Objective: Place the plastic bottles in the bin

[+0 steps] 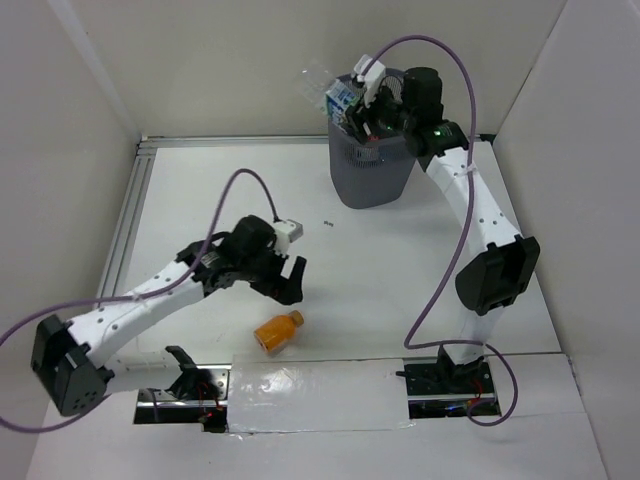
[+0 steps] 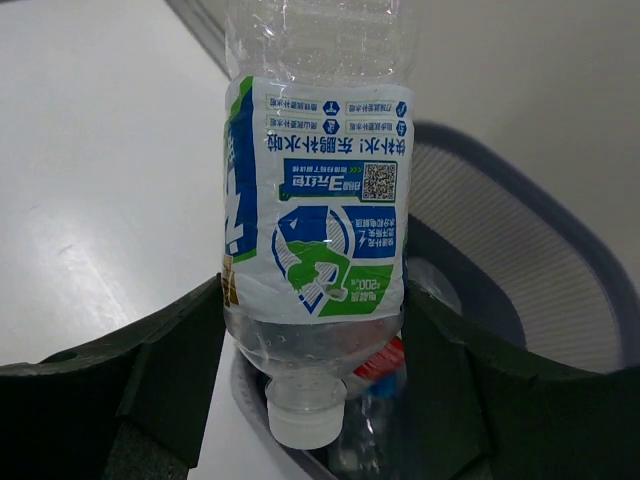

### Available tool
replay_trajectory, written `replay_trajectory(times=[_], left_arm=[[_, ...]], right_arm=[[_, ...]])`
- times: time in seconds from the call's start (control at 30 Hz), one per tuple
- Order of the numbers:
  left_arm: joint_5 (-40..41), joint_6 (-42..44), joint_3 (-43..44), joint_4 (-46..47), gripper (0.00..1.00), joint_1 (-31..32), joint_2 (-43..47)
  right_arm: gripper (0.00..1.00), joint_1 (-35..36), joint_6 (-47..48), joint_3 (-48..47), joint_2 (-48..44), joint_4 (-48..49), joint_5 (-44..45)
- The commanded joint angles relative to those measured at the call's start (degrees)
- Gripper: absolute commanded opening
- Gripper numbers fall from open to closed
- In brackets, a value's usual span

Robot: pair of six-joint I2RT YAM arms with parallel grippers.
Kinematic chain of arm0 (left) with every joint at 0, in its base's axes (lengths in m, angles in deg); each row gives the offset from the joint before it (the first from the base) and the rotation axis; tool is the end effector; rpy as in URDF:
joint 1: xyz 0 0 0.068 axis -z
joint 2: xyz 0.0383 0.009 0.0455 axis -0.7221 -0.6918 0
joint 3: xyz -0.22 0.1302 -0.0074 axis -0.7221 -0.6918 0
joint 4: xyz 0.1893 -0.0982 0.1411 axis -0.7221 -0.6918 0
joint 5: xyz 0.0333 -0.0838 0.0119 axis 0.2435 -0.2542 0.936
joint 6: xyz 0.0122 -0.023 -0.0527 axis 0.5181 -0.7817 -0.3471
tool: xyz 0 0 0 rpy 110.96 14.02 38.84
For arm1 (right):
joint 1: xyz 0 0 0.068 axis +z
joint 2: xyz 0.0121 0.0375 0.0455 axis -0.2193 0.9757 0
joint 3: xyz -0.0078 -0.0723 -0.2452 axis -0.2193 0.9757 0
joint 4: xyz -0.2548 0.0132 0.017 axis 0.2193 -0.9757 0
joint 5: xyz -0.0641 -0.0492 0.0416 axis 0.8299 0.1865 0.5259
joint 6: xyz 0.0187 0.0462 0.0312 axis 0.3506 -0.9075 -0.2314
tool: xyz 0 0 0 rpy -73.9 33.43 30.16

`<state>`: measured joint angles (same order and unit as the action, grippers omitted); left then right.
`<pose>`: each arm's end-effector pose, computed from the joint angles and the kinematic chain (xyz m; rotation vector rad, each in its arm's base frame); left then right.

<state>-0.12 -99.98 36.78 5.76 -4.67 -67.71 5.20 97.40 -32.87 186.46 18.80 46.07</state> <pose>0.1795 -0.1689 0.2727 0.5183 2.4232 -0.7045 0.3814 0.1439 0.4233 -1.0285 1.4531 0.2863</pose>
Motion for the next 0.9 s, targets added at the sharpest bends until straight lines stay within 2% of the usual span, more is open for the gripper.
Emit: replay_trajectory(times=[0.0, 0.1, 0.17, 0.2, 0.23, 0.27, 0.47, 0.53, 0.7, 0.87], left_arm=[[9.33, -0.69, 5.67, -2.70, 1.00, 7.01, -6.48], [12.17, -0.70, 7.53, -3.23, 1.00, 10.73, -10.19], [12.70, -1.22, 8.06, -3.93, 1.00, 12.49, -12.22], [14.01, -1.22, 8.06, -3.94, 1.00, 12.49, -12.23], [14.54, -1.22, 8.06, -4.81, 1.00, 13.27, -13.01], [14.55, -1.22, 8.06, -5.34, 1.00, 13.28, -13.02], [17.36, -1.84, 8.59, -8.59, 1.00, 14.34, -14.41], [17.36, -2.36, 9.11, -11.39, 1.00, 14.86, -18.18], [15.70, -4.91, 9.91, -16.14, 1.00, 16.80, -24.52], [15.69, -5.53, 10.52, -17.47, 1.00, 19.25, -31.46]], right_arm=[[0.10, -4.75, -6.71, -0.19, -0.17, 3.92, 7.31], [0.10, -7.92, -8.31, -2.83, 1.42, 4.45, 7.93], [0.17, -9.07, -8.84, -5.29, 2.66, 2.44, 6.19], [0.51, -9.69, -7.88, -6.08, 3.53, 1.47, 5.21], [0.81, -9.69, -7.87, -6.96, 4.06, 0.15, 4.51], [1.00, -9.69, -7.26, -8.45, 4.68, -2.04, 3.80], [1.00, -13.64, -9.98, -2.86, -0.31, -0.57, -4.63], [1.00, -15.05, -11.37, 0.65, -3.30, 1.18, -8.23], [1.00, -17.33, -11.91, 6.99, -8.84, 1.81, -10.34], [1.00, -21.46, -12.44, 12.45, -12.89, 3.13, -12.90]])
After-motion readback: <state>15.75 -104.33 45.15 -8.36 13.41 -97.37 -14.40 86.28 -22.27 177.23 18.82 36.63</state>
